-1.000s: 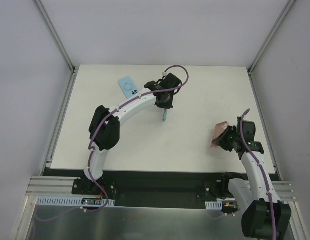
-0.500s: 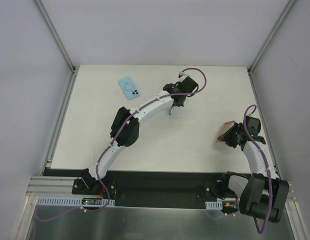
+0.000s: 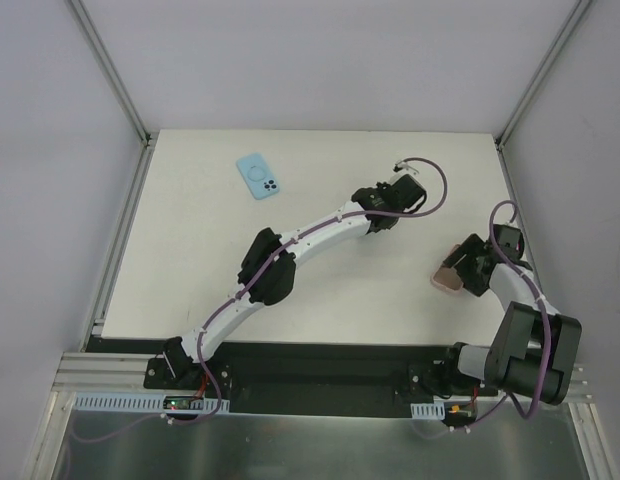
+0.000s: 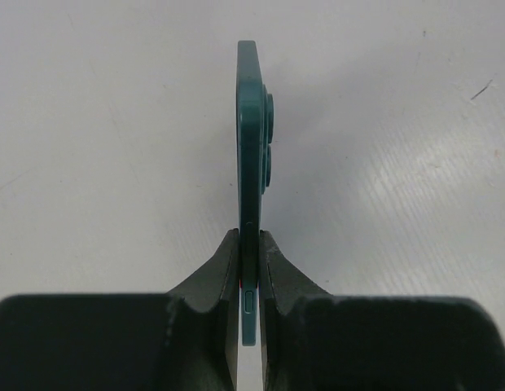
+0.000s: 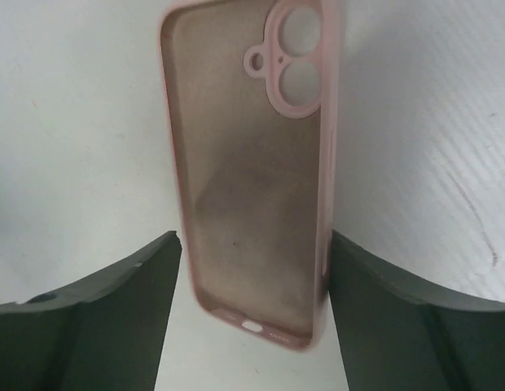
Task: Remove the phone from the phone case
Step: Place the phone case at the center of the board, then pick up the phone at the center of the board.
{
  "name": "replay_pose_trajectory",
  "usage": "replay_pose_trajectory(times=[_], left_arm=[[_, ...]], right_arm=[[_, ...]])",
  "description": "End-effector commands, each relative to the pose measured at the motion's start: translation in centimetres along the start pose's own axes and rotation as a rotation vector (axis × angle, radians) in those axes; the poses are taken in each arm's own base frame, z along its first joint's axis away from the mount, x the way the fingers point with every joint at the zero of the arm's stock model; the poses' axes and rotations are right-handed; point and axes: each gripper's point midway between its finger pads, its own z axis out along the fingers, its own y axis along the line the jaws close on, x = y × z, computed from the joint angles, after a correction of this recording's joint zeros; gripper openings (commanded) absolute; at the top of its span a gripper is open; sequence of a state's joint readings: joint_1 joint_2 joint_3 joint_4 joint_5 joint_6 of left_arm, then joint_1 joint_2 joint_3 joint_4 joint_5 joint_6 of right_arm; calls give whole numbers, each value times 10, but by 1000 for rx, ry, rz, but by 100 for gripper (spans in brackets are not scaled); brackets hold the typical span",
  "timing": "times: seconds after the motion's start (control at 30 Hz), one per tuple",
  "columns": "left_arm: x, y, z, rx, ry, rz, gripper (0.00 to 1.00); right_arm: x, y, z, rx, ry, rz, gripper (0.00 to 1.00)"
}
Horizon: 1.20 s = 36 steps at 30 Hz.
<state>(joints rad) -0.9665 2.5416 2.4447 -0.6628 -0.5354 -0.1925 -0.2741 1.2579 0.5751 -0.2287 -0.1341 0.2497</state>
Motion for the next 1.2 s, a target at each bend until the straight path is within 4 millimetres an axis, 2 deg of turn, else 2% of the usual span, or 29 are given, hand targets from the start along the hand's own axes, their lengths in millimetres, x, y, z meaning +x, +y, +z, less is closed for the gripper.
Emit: replay_pose_trajectory(times=[0.0,0.03,0.07,0.1,0.17,0.2,0.27,0.3,0.37,0.47,0.53,0.57,0.63,0.67,0.7,0.73,0.77,0.8,0.83,0.87,0.9,0.97,1.0,1.03,1.1,1.13,1.17], left_arm=[[-22,-19,-9,116,-52,-45,7],[-22,-22,-10,136,-49,-49,12],[-22,-25,-12,151,-45,-56,25],[-23,-27,-15,169,-45,-61,32],[-24,-35,-19,216,-40,-79,41],[-27,-36,-23,233,-42,-86,54],[-28,-42,-29,275,-36,-105,64],[-34,-41,-37,287,-45,-116,72],[-39,-40,-47,310,-52,-132,78],[-52,-26,-73,318,-76,-173,87],[-54,-10,-91,320,-80,-205,88],[-54,2,-91,310,-74,-239,89],[-45,23,-104,309,-51,-277,90],[-50,37,-117,312,-65,-330,91],[-31,50,-108,299,-13,-349,92],[-26,60,-108,296,3,-374,93],[-27,72,-118,298,-3,-413,94],[-5,88,-107,264,52,-437,95],[2,98,-108,250,67,-459,96],[19,108,-112,233,95,-488,99],[26,129,-109,200,105,-528,99],[48,150,-113,155,133,-570,99],[55,160,-114,133,140,-584,99],[64,180,-110,89,153,-611,99],[82,199,-108,41,197,-625,99],[88,219,-102,-11,213,-636,99],[88,225,-93,-37,231,-631,99]], right_arm=[[-31,-9,-16,98,-90,-6,82],[-37,-6,-25,92,-112,-8,83],[-40,-10,-30,121,-134,-10,83],[-39,-15,-37,149,-140,-7,91],[-43,-16,-56,160,-179,-9,92],[-43,-18,-62,168,-193,-12,92],[-43,-17,-80,161,-227,-24,93],[-42,-17,-86,157,-237,-29,96],[-38,-17,-102,145,-258,-44,96],[-29,-14,-119,113,-263,-76,96],[-25,-11,-128,90,-263,-91,96],[-19,-13,-130,93,-244,-97,96],[-12,-7,-134,58,-234,-117,96],[-8,-6,-136,53,-226,-126,96],[-7,-5,-138,54,-232,-130,96],[-2,0,-139,34,-236,-160,96],[0,3,-140,28,-238,-170,96],[1,5,-141,26,-247,-171,96],[8,13,-139,2,-232,-212,96],[11,18,-138,-4,-229,-226,96],[18,26,-136,-9,-221,-271,96],[24,36,-134,-10,-216,-319,96],[32,44,-130,-1,-205,-372,96],[35,48,-129,5,-204,-396,96],[47,59,-127,16,-191,-473,96],[51,64,-126,9,-185,-477,96],[55,68,-125,9,-183,-486,96]])
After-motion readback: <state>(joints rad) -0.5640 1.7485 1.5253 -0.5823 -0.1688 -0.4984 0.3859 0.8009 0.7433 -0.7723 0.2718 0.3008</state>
